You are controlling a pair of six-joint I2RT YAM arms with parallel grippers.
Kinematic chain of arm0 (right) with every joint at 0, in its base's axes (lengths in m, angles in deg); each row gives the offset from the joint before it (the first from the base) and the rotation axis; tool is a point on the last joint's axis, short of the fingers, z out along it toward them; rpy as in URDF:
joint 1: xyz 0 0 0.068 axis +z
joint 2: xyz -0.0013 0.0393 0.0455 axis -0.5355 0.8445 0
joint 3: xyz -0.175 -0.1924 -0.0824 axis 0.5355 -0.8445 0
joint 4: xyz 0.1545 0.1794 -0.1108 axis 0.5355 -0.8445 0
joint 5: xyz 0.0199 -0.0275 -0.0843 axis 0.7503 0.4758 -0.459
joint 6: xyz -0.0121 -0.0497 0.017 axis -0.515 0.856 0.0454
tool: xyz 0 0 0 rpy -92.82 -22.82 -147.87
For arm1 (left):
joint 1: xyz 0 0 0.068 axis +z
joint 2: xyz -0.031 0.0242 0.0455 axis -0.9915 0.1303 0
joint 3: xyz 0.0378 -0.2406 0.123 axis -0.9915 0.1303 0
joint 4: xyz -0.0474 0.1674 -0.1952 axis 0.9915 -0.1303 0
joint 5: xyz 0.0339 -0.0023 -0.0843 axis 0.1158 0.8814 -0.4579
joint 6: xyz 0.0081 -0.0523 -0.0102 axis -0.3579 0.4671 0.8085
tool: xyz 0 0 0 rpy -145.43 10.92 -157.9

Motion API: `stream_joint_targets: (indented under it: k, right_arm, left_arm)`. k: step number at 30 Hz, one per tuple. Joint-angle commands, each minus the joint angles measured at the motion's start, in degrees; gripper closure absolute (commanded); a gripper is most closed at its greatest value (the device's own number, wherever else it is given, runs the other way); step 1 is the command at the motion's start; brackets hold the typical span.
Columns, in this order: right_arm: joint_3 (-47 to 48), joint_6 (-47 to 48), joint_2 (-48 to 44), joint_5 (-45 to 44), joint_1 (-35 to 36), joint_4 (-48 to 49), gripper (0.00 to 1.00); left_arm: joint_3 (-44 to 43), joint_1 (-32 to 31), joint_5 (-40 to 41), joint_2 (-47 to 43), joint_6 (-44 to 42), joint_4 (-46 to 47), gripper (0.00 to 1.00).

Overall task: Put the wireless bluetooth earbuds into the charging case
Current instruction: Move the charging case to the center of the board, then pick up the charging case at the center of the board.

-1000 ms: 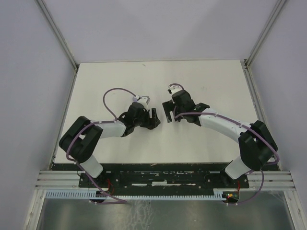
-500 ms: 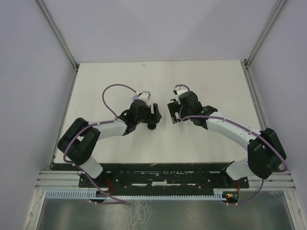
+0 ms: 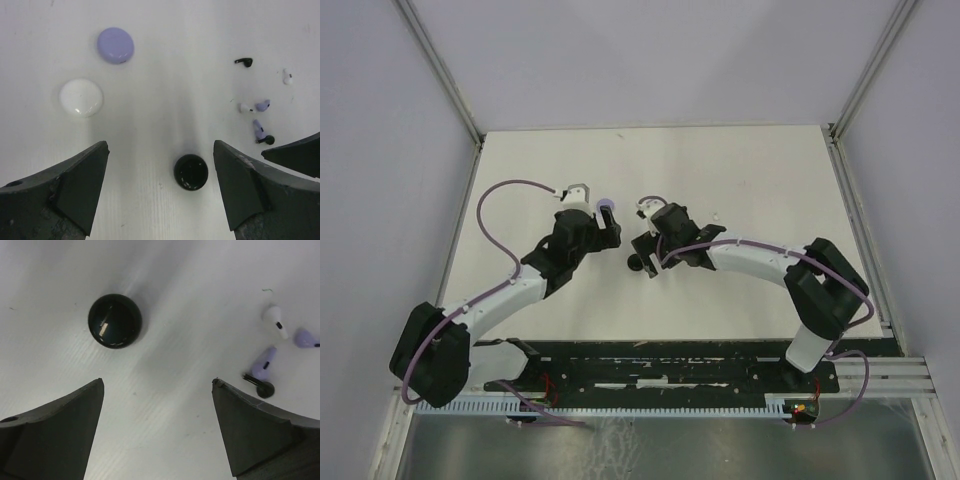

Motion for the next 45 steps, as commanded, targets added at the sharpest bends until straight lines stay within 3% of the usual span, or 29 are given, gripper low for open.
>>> stream_joint_targets:
  k: [1,11,19,32,38,41,45]
  right_arm:
    - [5.33,1.78,3.08,-0.22,2.87,3.89,0.03]
    - [10.33,4.85,11.31,-2.71,5.91,5.31,0.03]
    - [10.57,5.24,13.98,-2.8,6.23,7.16,0.08]
    - [10.85,5.31,16.6,-3.24,6.62,8.12,0.22]
    - [10.38,5.21,16.55,-3.68,6.71,7.78,0.32]
    - [9.6,4.94,16.18,-3.67,6.69,7.98,0.43]
    - [8.53,4.73,15.06,-4.43,6.65,8.74,0.48]
  left_arm:
    - [3.2,2.39,-1.46,-3.78,2.84,-2.5,0.08]
    - [8.09,8.76,-10.75,-7.33,4.98,-2.31,0.09]
    - [9.48,11.41,-13.37,-8.33,5.09,-2.11,0.09]
    - [10.65,13.43,-15.32,-8.07,5.41,-1.39,0.1]
    - [10.89,13.81,-16.08,-8.0,5.44,-1.23,0.12]
    - [11.01,13.9,-16.8,-7.85,5.43,-0.85,0.12]
    - [12.01,13.9,-20.0,-7.43,5.33,1.12,0.12]
